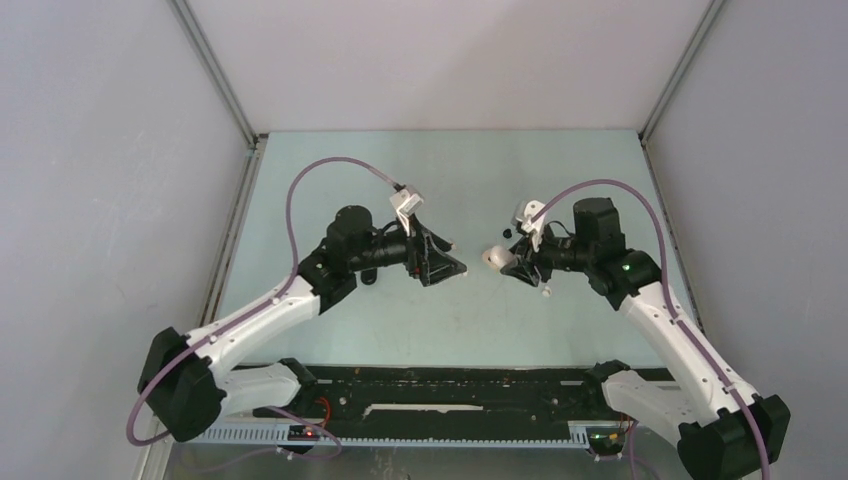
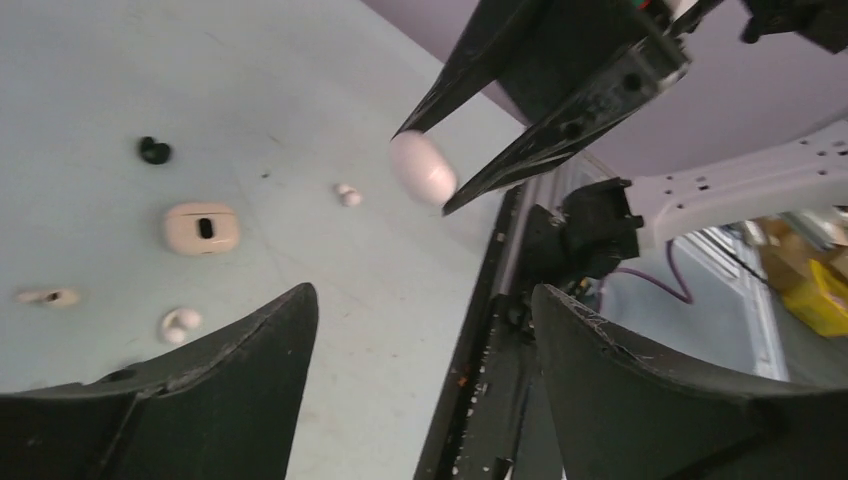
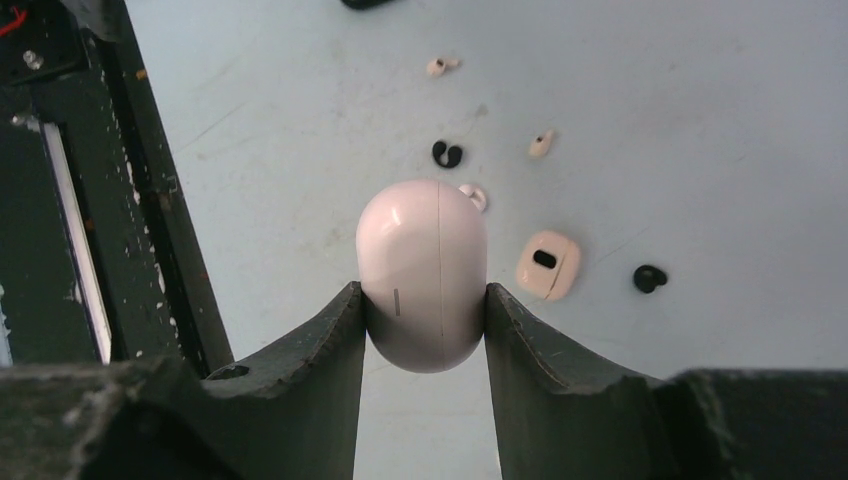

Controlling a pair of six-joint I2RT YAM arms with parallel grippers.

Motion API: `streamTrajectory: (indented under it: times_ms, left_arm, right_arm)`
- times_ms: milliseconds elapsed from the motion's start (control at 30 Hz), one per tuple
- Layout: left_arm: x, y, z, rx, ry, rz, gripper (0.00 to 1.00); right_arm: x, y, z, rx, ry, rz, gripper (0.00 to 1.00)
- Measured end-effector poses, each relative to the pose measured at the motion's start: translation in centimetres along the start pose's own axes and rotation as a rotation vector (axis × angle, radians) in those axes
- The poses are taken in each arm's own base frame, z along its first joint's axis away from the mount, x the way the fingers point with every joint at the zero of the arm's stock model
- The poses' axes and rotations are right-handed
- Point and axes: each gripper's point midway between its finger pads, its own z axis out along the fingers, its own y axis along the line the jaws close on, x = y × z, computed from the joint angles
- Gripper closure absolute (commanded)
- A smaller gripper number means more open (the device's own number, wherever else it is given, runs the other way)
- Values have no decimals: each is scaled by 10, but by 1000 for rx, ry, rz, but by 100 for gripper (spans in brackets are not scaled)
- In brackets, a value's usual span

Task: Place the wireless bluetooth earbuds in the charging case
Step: Pick up the charging case at the center of the board.

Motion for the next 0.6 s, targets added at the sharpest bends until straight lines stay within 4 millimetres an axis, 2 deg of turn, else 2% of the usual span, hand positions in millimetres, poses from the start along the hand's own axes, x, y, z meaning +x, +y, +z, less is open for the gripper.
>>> streamTrajectory:
  times_ms: [133,467,600]
  left_arm:
    - [11,-8,14,101,32,-94,25]
    - [46,1,34,118,147,-291,35]
    - [52,1,38,121,170,-328,40]
  right_arm:
    - [18,8,7,-30,49,9,79]
    - [20,20,16,-49,86,-74,79]
    - [23,23,21,-53,108,-98,79]
